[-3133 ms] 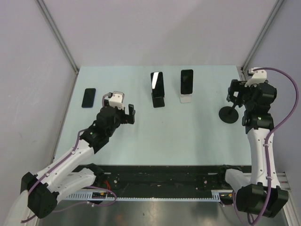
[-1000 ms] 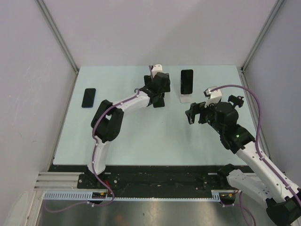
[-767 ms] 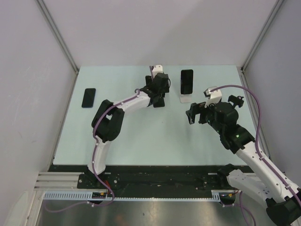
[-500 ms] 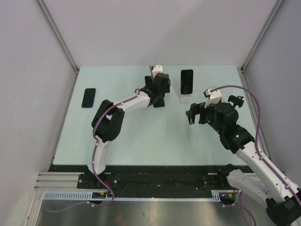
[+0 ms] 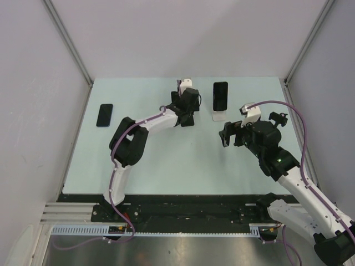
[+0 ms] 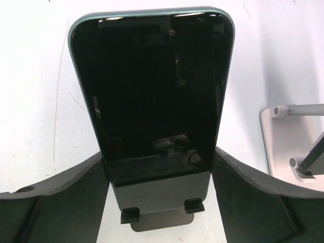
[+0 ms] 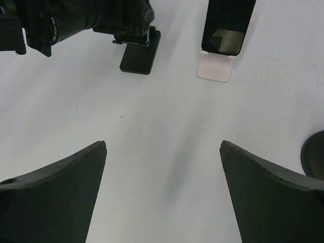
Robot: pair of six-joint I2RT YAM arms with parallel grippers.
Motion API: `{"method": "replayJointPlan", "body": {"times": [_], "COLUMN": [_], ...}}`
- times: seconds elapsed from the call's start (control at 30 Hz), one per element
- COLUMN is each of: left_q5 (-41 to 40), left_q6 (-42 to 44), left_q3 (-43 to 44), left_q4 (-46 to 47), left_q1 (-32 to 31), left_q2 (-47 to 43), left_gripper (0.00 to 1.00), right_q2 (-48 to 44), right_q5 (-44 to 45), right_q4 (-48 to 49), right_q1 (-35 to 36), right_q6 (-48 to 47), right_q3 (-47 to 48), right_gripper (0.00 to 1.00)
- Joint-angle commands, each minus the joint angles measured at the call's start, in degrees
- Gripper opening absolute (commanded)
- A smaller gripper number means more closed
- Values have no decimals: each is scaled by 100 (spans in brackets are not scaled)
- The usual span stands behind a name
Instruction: Remove the phone from the phone stand
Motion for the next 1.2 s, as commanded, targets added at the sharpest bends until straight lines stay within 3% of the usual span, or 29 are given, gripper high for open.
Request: {"method": "replayJointPlan", "body": {"times": [0.0, 0.1, 0.4, 0.67, 0.83, 0.97, 1.17], "left_q5": [-176, -71, 246, 816, 1300, 1800, 2759], "left_q6": [69, 113, 236, 579, 930, 1115, 1386], "left_q3": [-100, -117, -205, -495, -1276, -2040, -2385], "left_q4": [113, 96, 105, 105, 43, -202, -1002], "left_q1": [-35, -35, 0, 299, 870, 1667, 2925], "left_q2": [-86, -227, -983, -1852, -2537, -2995, -2988], "left_gripper": [77, 56, 25, 22, 22, 25, 28], "right_q2": [-4, -4, -48, -75, -57, 4, 197], "right_q5": [19, 19, -7, 19, 11, -24, -103], "right_q4": [245, 271, 288, 280, 271, 271, 306], "right_q1": [34, 43, 61, 78, 96, 105, 114], "right_q6": [-48, -48, -66, -75, -75, -83, -66], "right_q3": [-5, -5, -14, -14, -14, -14, -6], "right_gripper": [100, 100, 100, 100, 100, 100, 100]}}
